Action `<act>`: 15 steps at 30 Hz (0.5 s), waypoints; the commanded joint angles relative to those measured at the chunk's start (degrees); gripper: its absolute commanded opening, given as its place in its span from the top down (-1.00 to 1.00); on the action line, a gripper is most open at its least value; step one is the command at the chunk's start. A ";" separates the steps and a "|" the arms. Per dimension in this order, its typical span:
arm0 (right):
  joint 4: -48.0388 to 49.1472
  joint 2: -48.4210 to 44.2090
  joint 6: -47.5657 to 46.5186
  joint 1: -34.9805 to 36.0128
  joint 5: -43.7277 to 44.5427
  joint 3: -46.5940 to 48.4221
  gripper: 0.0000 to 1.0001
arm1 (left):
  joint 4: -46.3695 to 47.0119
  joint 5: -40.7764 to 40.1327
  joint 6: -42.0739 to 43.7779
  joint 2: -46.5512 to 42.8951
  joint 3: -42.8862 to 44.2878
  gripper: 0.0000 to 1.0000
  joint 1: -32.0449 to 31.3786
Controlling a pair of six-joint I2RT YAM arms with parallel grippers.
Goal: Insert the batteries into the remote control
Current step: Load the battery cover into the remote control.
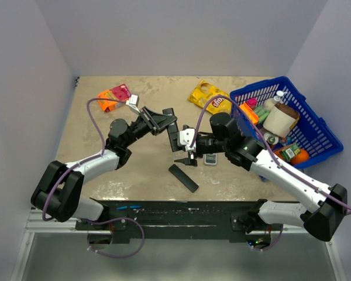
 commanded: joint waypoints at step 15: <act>4.01 0.10 -0.78 -0.08 1.07 -3.27 -0.28 | 3.90 2.50 -3.81 -2.90 0.97 1.00 -0.46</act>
